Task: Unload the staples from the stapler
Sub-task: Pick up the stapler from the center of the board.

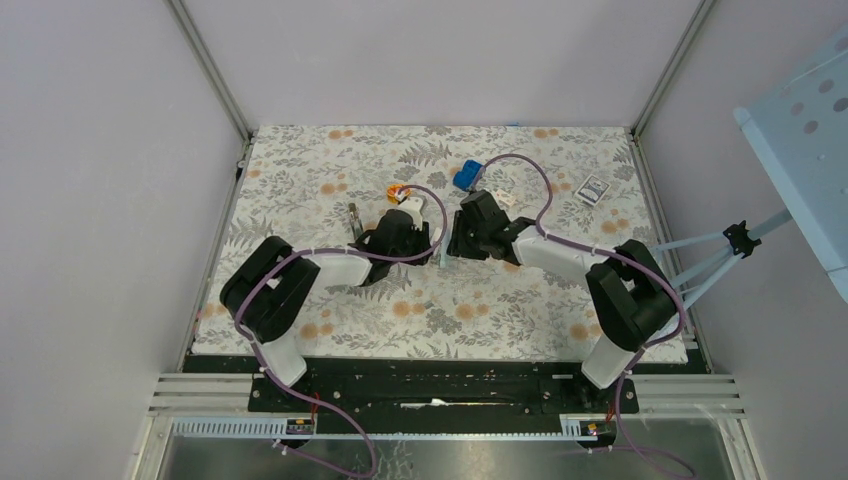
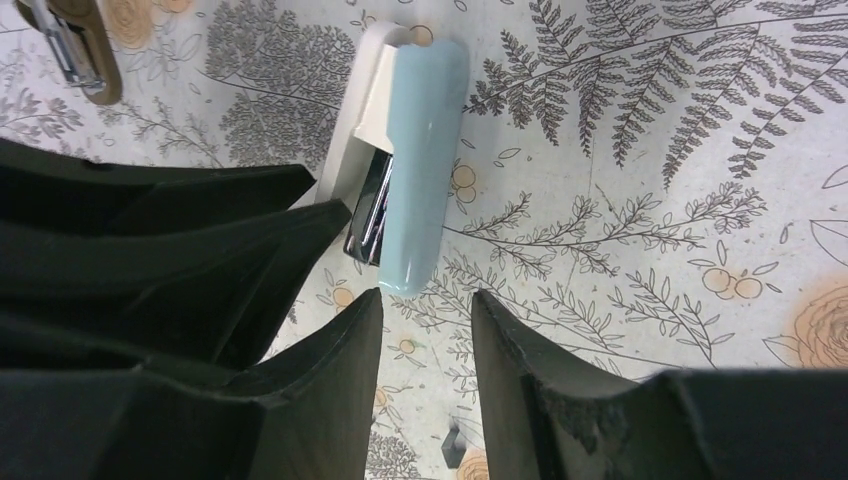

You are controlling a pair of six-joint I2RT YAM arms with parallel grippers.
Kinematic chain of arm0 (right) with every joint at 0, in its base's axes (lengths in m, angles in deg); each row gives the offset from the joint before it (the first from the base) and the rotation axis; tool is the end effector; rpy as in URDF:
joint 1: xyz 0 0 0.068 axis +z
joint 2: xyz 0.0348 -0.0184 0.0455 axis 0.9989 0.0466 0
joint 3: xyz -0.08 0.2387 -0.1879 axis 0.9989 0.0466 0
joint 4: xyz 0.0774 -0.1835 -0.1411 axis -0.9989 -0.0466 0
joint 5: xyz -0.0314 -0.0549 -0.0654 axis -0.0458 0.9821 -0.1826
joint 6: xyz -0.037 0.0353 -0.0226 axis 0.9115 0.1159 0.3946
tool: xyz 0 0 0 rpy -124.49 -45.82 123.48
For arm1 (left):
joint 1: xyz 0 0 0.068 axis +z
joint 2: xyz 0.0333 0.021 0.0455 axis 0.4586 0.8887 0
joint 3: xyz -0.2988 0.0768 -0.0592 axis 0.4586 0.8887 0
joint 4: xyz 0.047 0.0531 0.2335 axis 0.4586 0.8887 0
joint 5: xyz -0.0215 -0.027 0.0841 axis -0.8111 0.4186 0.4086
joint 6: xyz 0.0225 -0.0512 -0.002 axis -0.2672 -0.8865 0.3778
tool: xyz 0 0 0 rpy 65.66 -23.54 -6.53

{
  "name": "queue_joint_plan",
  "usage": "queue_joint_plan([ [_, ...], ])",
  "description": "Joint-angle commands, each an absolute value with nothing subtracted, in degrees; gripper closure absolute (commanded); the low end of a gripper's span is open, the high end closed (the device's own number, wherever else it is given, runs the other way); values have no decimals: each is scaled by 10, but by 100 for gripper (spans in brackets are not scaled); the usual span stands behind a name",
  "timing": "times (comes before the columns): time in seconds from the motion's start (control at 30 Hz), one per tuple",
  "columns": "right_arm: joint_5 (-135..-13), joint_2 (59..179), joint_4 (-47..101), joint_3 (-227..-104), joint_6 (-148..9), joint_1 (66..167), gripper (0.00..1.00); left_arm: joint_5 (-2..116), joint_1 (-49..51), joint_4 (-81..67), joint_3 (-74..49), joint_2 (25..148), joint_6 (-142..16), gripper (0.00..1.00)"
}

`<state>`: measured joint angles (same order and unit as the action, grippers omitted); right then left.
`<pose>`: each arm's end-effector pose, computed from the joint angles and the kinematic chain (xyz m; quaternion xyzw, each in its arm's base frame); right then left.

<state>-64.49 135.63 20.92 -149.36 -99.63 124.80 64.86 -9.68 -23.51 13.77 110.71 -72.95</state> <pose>0.2838 0.2159 0.2451 0.0013 0.9232 0.2201 0.3151 0.2759 -0.2083 0.2045 0.1244 0.8786 -0.2288 0.4003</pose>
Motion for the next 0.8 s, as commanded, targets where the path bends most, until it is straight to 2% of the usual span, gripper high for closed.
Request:
queue_joint_plan([
  [0.0, -636, 1310, 202, -1484, -983, 1244, 54, 678, -96, -212, 111, 1118, -730, 69],
  [0.23, -632, 1282, 203, -1469, -981, 1242, 54, 663, -92, -232, 138, 1116, -762, 88],
  [0.37, -653, 1269, 228, -1451, -993, 1239, 53, 594, -57, -294, 184, 1105, -815, 100],
  [0.5, -700, 1263, 288, -1427, -1025, 1234, 42, 523, -19, -400, 251, 1085, -880, 100],
  [0.6, -746, 1277, 339, -1425, -1062, 1227, 31, 512, -12, -431, 277, 1071, -898, 100],
  [0.77, -815, 1340, 386, -1475, -1116, 1225, 24, 509, -12, -435, 282, 1071, -900, 100],
])
